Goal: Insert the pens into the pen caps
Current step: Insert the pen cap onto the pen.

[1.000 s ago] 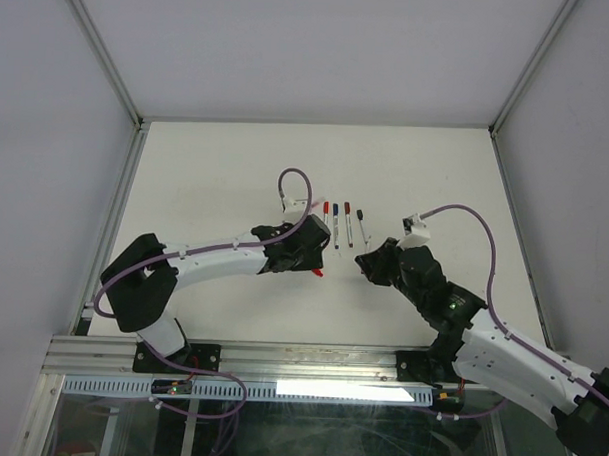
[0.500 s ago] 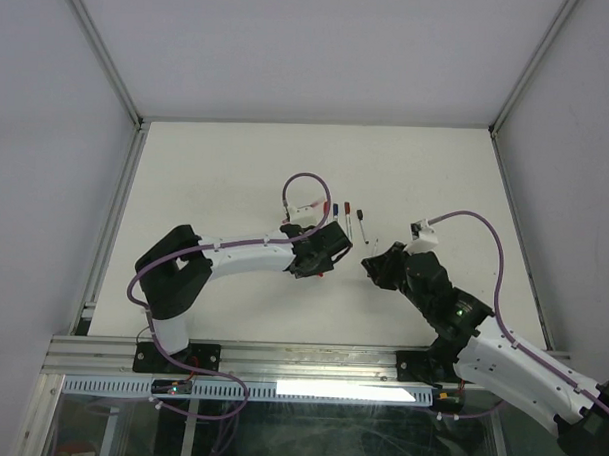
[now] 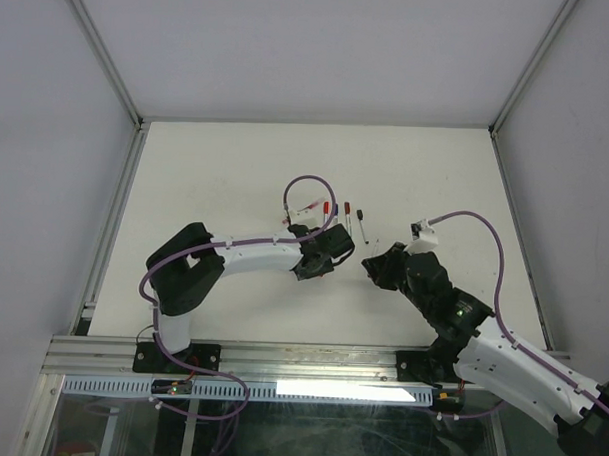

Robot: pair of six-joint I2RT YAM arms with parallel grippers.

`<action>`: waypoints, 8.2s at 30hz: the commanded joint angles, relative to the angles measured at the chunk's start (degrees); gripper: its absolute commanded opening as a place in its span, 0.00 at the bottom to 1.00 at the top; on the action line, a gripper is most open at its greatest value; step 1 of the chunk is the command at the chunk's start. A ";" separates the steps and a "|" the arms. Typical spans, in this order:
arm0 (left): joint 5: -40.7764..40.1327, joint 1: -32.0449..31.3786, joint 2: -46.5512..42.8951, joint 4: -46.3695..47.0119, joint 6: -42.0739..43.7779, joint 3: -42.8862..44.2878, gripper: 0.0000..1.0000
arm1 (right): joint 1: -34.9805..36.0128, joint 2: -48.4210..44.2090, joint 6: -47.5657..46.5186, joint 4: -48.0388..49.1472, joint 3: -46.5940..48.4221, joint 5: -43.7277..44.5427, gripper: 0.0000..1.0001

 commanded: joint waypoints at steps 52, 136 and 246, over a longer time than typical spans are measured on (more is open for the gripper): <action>7.05 9.32 -7.08 8.23 30.93 -10.89 0.35 | -0.39 3.08 1.32 4.52 0.42 -0.51 0.00; 45.02 23.96 -58.30 77.19 27.03 -39.33 0.00 | 13.79 22.34 -14.06 38.10 16.10 -20.66 0.00; 51.00 23.94 -53.50 81.34 21.67 -41.14 0.00 | 13.79 24.07 -20.38 37.16 19.95 -10.49 0.00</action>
